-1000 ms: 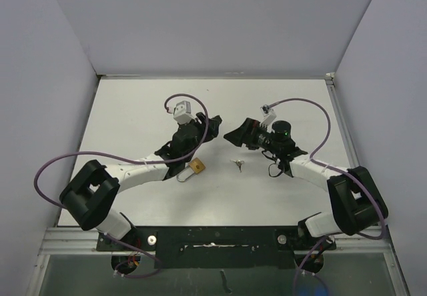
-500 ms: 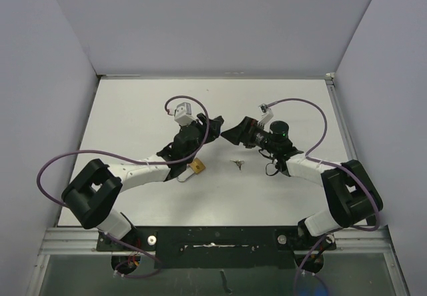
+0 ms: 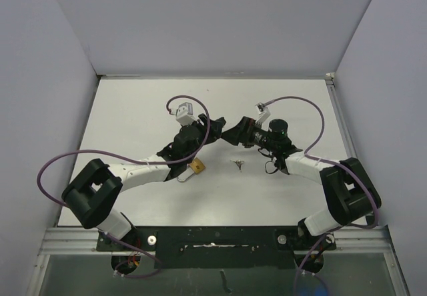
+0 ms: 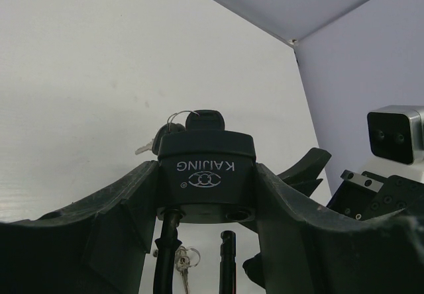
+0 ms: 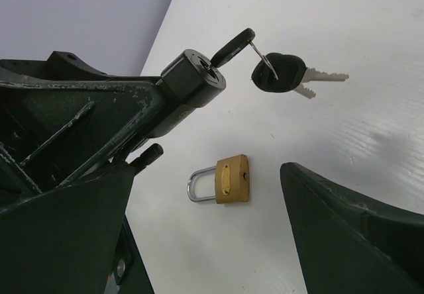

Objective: Unlock with the key

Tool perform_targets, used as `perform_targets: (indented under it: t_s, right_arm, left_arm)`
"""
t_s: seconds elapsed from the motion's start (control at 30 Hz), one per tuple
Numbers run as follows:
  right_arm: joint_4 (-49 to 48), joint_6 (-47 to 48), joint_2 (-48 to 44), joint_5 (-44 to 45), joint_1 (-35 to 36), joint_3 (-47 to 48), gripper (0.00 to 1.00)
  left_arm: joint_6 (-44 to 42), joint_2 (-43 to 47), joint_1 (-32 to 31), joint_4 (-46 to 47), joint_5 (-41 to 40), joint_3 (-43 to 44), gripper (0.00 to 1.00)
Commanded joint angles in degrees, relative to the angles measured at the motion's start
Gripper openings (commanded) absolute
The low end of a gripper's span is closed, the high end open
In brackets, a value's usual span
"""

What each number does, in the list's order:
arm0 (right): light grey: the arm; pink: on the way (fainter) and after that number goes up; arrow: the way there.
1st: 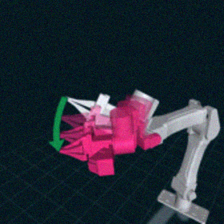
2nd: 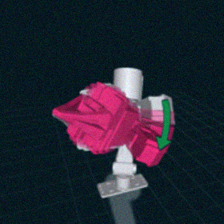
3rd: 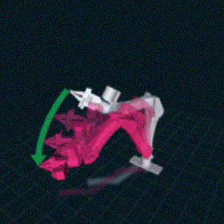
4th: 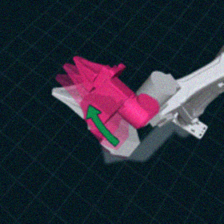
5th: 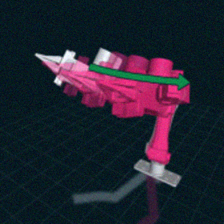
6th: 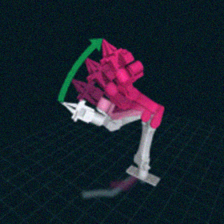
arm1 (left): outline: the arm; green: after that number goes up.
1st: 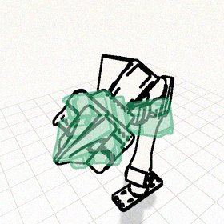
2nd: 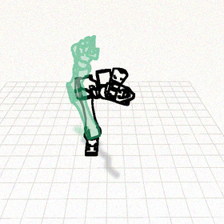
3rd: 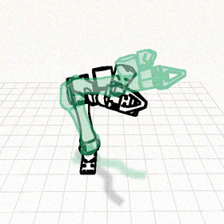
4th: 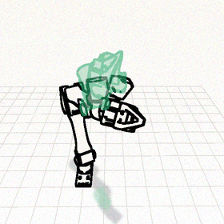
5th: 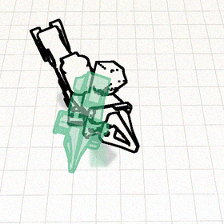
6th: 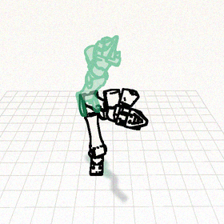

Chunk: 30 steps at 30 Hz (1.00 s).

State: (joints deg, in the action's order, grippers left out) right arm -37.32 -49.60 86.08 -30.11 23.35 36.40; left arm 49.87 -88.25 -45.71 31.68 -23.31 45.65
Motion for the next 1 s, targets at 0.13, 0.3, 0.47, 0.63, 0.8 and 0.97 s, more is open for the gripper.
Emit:
perform_targets:
  t_s: [0.13, 0.3, 0.47, 0.63, 0.8, 0.97]
  right_arm:
    - [-2.11, 1.4, 1.98, -3.18, 0.47, 3.73, 0.98]
    - [-3.51, 0.51, 3.68, -4.26, 0.46, 3.4, 0.98]
    - [-4.97, -0.06, 4.01, -4.51, 0.25, 2.32, 0.98]
    - [-5.67, -0.2, 4.85, -5.19, -0.21, 1.84, 0.98]
    - [-8.15, -1.14, 6.49, -6.35, -1.05, 1.43, 0.98]
    - [-11.41, -3.01, 8.15, -7.9, -2.05, 0.69, 0.98]
  left_arm:
    - [-0.74, 0.22, -0.25, 9.41, 2.68, 3.58, 0.0]
    - [-0.79, 0.49, -0.25, 10.05, 3.31, 3.99, 0.0]
    - [-0.77, 1.0, -0.1, 10.23, 3.35, 3.83, 0.0]
    - [0.4, 1.64, 0.44, 10.44, 4.06, 3.34, 0.0]
    - [1.77, 1.73, 0.65, 10.64, 4.65, 2.92, 0.0]
    - [2.95, 1.82, 1.32, 11.62, 5.53, 2.35, 0.0]
